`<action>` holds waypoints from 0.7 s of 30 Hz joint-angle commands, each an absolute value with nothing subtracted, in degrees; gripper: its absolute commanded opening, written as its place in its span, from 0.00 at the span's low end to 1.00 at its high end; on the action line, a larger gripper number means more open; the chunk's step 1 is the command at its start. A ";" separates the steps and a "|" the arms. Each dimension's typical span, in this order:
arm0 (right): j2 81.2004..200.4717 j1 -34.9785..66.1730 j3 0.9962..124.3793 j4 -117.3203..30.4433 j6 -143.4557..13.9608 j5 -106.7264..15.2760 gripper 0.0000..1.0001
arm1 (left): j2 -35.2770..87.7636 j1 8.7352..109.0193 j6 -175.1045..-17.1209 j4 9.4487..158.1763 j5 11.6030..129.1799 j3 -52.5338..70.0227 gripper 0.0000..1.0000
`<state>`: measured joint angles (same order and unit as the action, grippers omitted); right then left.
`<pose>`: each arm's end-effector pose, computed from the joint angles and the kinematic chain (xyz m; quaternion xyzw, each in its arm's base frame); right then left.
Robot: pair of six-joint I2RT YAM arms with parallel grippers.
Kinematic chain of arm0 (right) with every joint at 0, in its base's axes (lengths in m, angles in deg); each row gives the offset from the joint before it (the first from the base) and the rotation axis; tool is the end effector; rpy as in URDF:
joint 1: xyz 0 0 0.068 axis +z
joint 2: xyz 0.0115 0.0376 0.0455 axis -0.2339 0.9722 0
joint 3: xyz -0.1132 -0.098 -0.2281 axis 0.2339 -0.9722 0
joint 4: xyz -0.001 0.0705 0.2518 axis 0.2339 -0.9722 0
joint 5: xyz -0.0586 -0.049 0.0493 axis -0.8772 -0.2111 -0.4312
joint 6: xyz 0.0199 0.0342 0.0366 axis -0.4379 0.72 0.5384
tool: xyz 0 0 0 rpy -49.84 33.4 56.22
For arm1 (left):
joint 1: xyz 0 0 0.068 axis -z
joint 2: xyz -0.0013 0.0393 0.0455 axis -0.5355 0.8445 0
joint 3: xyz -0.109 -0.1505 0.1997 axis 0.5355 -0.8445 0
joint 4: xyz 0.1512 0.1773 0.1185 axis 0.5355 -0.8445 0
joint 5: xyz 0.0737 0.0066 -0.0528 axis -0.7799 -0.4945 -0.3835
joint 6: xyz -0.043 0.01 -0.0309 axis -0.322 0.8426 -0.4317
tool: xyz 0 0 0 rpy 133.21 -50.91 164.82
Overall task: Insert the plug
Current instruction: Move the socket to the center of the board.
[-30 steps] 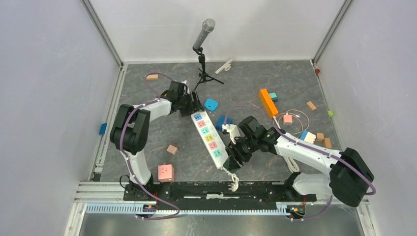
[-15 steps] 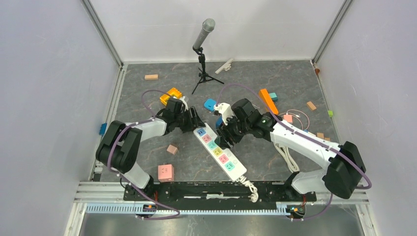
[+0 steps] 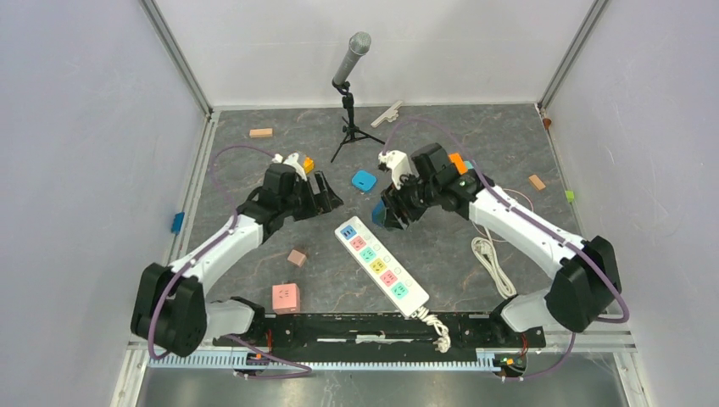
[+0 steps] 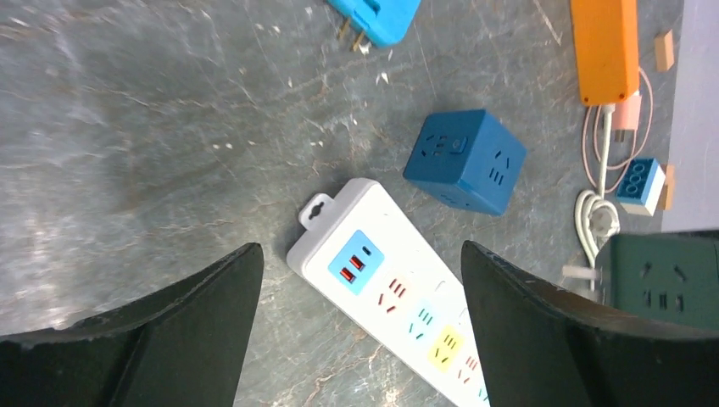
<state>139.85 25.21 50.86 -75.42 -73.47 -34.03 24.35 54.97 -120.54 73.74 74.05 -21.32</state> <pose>0.2246 0.1952 0.2815 -0.3759 0.8450 0.2585 0.2789 0.2460 -0.1103 0.2212 -0.0609 0.8981 -0.2900 0.3249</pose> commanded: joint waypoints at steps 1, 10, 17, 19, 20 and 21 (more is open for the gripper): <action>143.39 20.08 58.88 -80.15 -76.72 -25.79 0.00 | 18.57 51.87 -114.35 65.66 72.35 -17.19 0.94; 150.17 18.88 66.47 -83.93 -74.07 -14.64 0.00 | 6.74 48.89 -105.25 59.04 71.31 -14.89 1.00; 153.01 19.61 67.18 -84.23 -71.72 -17.51 0.00 | 0.66 48.73 -101.00 57.56 65.86 -19.43 1.00; 153.71 21.12 67.16 -83.64 -71.65 -19.01 0.00 | -0.65 48.72 -101.87 58.40 64.54 -21.95 1.00; 154.07 22.26 67.34 -83.44 -70.23 -20.01 0.00 | -1.16 48.73 -101.87 59.15 64.45 -22.85 1.00; 154.49 23.45 67.49 -83.16 -69.61 -20.91 0.00 | -1.49 48.73 -101.69 59.59 64.58 -22.96 1.00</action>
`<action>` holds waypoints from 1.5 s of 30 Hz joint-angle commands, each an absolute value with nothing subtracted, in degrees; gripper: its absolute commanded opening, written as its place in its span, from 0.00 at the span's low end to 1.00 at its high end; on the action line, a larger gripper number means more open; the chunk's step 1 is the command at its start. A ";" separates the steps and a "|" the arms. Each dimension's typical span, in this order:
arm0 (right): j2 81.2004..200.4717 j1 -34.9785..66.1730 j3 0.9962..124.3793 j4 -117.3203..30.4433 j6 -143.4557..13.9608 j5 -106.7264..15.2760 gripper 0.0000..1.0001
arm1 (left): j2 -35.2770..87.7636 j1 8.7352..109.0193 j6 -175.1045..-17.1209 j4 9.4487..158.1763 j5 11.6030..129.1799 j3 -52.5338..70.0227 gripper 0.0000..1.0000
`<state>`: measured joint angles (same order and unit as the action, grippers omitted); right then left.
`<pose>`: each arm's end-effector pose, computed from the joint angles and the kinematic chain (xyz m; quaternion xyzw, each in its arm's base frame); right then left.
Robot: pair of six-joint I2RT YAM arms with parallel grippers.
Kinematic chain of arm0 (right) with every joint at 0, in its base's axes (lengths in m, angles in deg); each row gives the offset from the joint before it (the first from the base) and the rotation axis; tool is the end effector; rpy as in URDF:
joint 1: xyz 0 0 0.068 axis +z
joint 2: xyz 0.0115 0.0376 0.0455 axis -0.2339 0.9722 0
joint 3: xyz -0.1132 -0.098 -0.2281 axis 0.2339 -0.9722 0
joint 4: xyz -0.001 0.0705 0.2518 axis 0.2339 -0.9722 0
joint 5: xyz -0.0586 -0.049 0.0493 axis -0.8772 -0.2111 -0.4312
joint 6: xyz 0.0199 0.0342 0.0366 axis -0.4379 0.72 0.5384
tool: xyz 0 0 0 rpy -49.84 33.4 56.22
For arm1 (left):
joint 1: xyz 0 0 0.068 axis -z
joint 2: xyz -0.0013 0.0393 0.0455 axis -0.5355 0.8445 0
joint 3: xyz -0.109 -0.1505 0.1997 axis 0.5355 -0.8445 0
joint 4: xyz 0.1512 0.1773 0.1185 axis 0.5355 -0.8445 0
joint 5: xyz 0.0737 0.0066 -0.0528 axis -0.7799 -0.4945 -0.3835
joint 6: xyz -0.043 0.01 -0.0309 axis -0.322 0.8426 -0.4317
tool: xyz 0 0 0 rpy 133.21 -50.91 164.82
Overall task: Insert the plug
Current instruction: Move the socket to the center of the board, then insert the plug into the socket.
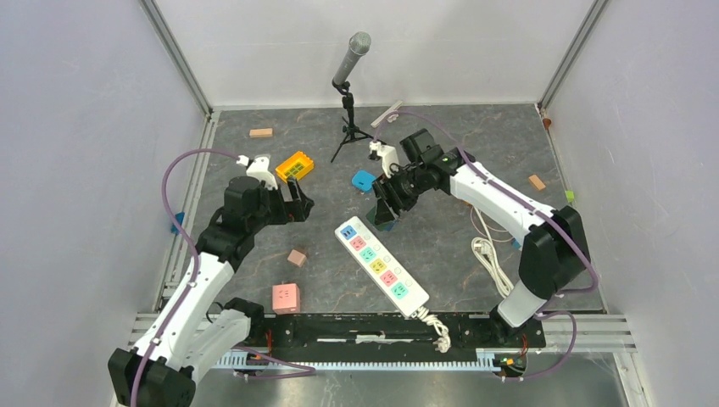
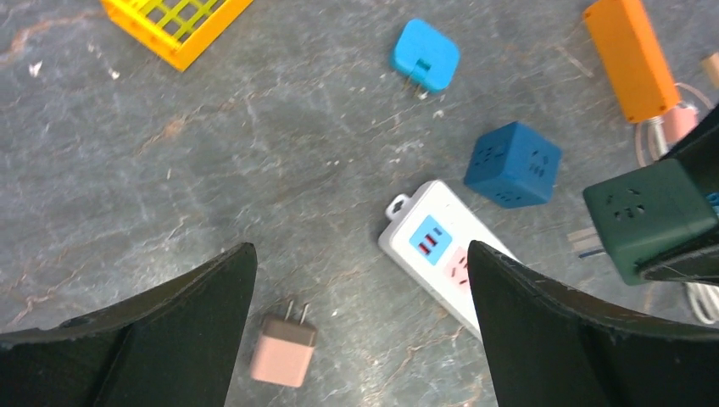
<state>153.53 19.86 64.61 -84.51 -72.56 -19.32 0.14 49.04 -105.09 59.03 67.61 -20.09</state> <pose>0.2767 0.2061 0.2786 -0.3490 0.8539 0.3439 0.1755 0.1846 -0.0588 0.2954 -0.0048 0.8594 -0.2016 0.4698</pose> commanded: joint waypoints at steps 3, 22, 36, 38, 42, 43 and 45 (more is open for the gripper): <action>155.94 26.10 67.23 -81.61 -67.67 -22.54 0.00 | -1.55 48.72 -101.07 60.14 63.04 -23.04 1.00; 165.36 29.26 70.05 -77.27 -59.90 -24.92 0.00 | 0.09 48.68 -101.67 59.74 60.99 -22.53 1.00; 167.86 29.27 69.86 -79.49 -61.48 -25.65 0.00 | 0.04 48.73 -101.67 59.82 61.08 -22.63 1.00; 167.99 29.27 69.85 -79.60 -61.77 -26.39 0.00 | 0.05 48.73 -101.67 59.82 61.16 -22.59 1.00; 168.45 29.27 70.01 -80.25 -62.34 -27.71 0.00 | 0.15 48.72 -101.67 59.91 61.30 -22.69 1.00; 168.55 29.27 70.09 -80.43 -62.45 -27.86 0.00 | 0.11 48.73 -101.67 59.91 61.25 -22.69 1.00; 168.74 29.28 70.37 -81.14 -62.80 -28.45 0.00 | 0.13 48.76 -101.67 59.91 61.33 -22.71 1.00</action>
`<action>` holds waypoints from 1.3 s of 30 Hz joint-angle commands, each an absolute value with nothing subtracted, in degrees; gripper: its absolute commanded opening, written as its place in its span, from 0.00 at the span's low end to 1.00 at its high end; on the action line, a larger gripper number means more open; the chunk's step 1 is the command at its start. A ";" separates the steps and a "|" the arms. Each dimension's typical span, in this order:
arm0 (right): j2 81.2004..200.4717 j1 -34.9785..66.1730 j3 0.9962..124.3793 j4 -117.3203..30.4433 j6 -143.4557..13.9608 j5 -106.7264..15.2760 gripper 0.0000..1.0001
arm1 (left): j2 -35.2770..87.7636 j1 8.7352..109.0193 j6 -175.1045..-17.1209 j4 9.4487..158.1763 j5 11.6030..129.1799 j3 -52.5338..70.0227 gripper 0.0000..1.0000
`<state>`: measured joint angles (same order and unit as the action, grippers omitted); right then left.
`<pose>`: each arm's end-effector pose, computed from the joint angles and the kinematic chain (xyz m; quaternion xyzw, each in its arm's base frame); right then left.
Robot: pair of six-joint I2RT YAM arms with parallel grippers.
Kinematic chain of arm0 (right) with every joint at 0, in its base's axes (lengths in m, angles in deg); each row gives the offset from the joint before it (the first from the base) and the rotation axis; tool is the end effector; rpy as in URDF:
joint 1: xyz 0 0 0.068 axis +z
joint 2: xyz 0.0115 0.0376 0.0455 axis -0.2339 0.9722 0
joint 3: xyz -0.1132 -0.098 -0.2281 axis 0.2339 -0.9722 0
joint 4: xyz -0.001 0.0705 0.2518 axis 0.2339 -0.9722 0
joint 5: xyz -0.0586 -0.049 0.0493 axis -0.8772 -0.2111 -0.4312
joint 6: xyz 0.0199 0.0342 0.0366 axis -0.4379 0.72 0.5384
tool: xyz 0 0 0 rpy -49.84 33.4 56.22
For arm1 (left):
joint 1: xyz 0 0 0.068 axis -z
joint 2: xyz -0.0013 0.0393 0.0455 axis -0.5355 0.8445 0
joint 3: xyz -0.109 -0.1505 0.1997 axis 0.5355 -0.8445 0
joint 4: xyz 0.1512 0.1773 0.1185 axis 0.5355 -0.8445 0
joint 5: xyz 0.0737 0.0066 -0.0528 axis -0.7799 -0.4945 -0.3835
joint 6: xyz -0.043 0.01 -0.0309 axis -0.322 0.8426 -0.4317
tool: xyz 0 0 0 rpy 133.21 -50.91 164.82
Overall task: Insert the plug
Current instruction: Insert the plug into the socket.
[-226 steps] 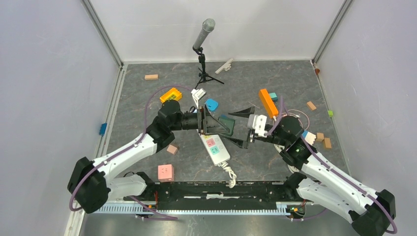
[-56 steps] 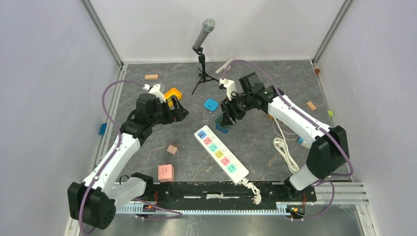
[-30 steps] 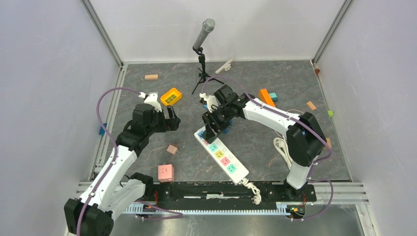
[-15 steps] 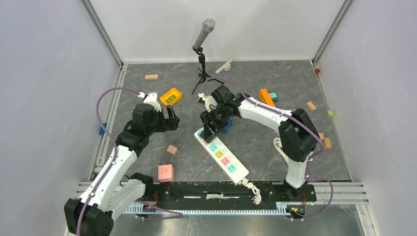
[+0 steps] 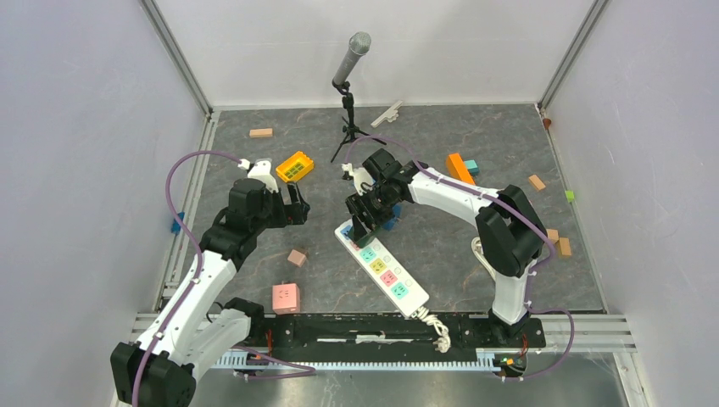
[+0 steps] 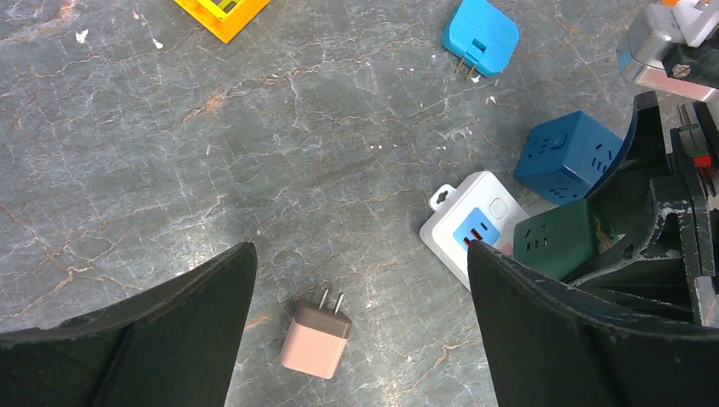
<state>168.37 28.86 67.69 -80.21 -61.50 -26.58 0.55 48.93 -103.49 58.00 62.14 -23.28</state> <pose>0.2795 0.2767 0.2057 -0.3120 0.8991 0.2947 0.0863 0.1844 -0.0548 0.2732 -0.0184 0.8798 -0.1449 0.4524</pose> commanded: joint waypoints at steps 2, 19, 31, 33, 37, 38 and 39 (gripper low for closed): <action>168.74 29.27 70.37 -81.40 -63.06 -28.90 0.00 | 0.14 48.73 -101.67 59.91 61.31 -22.66 1.00; 168.70 31.01 70.47 -82.99 -63.05 -28.78 0.00 | 0.23 48.71 -101.67 59.91 61.34 -22.71 1.00; 167.18 31.25 69.76 -83.51 -63.08 -33.13 0.00 | 0.20 48.71 -101.65 60.00 61.43 -22.79 1.00; 166.90 31.29 69.82 -83.50 -63.09 -34.12 0.00 | 0.22 48.67 -101.67 60.00 61.43 -22.81 1.00; 166.76 31.29 69.87 -83.72 -63.08 -35.25 0.00 | 0.12 48.73 -101.67 60.00 61.43 -22.82 1.00; 166.80 31.29 69.76 -83.68 -63.09 -35.35 0.00 | 0.08 48.72 -101.67 60.00 61.52 -22.80 1.00; 166.88 31.29 69.76 -83.82 -63.12 -35.59 0.00 | 0.12 48.71 -101.67 60.00 61.52 -22.74 1.00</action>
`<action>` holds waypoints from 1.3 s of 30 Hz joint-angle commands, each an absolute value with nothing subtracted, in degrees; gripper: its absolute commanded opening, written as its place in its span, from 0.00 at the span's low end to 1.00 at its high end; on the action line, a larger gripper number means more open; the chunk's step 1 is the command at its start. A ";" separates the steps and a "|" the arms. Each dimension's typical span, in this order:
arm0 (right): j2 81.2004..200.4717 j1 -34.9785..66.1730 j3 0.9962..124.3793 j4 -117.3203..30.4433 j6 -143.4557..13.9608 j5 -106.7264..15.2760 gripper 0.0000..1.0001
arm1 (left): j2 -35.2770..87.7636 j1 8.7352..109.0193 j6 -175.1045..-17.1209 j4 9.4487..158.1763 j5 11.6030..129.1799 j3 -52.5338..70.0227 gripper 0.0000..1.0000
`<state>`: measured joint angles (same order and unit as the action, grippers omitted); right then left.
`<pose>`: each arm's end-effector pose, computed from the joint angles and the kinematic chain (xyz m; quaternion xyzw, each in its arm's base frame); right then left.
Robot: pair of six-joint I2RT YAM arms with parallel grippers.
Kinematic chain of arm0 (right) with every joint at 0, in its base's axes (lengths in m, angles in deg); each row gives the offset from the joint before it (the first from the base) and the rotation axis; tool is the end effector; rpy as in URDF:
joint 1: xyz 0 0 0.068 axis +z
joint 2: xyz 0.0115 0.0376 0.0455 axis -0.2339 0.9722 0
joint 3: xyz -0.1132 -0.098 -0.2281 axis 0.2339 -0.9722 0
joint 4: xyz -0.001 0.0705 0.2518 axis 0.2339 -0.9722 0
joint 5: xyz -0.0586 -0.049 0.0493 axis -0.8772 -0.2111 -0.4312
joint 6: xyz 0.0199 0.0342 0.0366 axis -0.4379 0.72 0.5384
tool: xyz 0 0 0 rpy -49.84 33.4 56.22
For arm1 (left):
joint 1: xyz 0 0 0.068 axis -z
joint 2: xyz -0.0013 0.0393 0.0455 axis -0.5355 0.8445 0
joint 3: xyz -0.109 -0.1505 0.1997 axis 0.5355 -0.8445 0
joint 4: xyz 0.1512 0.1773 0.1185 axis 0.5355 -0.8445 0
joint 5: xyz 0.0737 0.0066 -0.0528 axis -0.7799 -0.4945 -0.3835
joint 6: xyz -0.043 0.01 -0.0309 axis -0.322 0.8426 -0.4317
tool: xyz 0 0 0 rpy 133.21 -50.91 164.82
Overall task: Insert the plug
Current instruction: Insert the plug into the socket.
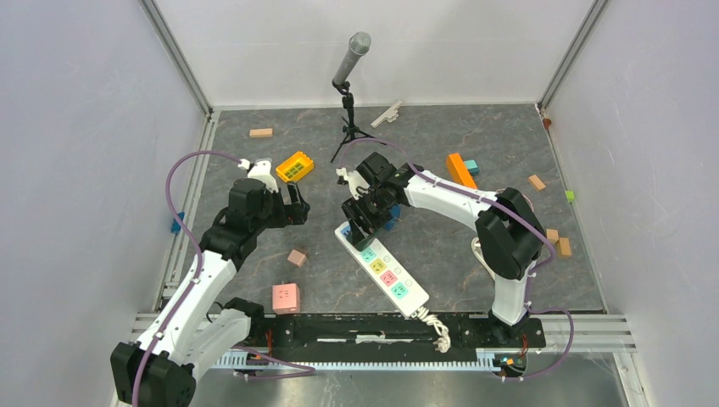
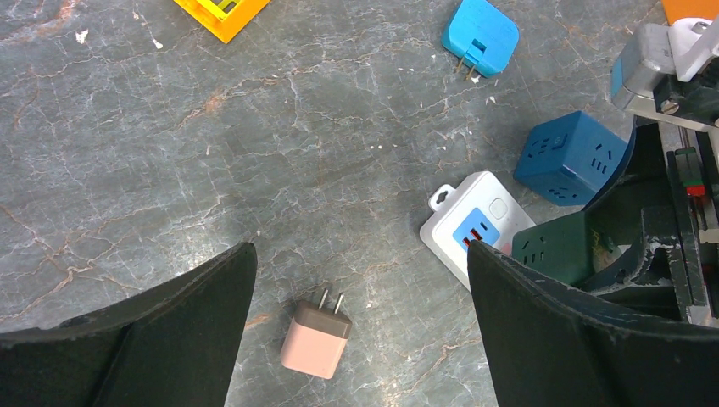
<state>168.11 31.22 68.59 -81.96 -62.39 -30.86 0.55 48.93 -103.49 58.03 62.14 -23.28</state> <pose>0.2692 0.2859 0.2096 -0.3318 0.9010 0.2628 0.0957 0.1845 -0.0548 0.2732 -0.0184 0.8797 -0.1450 0.4526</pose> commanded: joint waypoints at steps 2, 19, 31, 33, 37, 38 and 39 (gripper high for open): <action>166.80 31.29 69.81 -84.05 -63.18 -36.51 0.00 | 0.14 48.72 -101.67 60.00 61.53 -22.81 1.00; 167.96 31.62 70.20 -85.06 -63.39 -40.84 0.00 | 0.14 48.73 -101.67 60.20 61.78 -22.98 1.00; 168.77 34.52 67.35 -81.56 -59.22 -48.17 0.00 | 0.21 48.73 -101.76 60.26 61.87 -22.97 1.00; 169.27 35.05 66.96 -81.60 -59.14 -50.01 0.00 | 0.28 48.72 -101.81 60.26 61.87 -22.96 1.00; 170.13 35.76 66.18 -81.68 -59.00 -52.88 0.00 | 0.32 48.77 -101.85 60.43 61.87 -22.93 1.00; 170.43 35.93 66.09 -81.67 -59.06 -53.01 0.00 | 0.31 48.74 -101.85 60.44 61.87 -22.94 1.00; 170.63 36.11 66.05 -81.76 -59.09 -54.22 0.00 | 0.36 48.73 -101.85 60.43 61.87 -22.99 1.00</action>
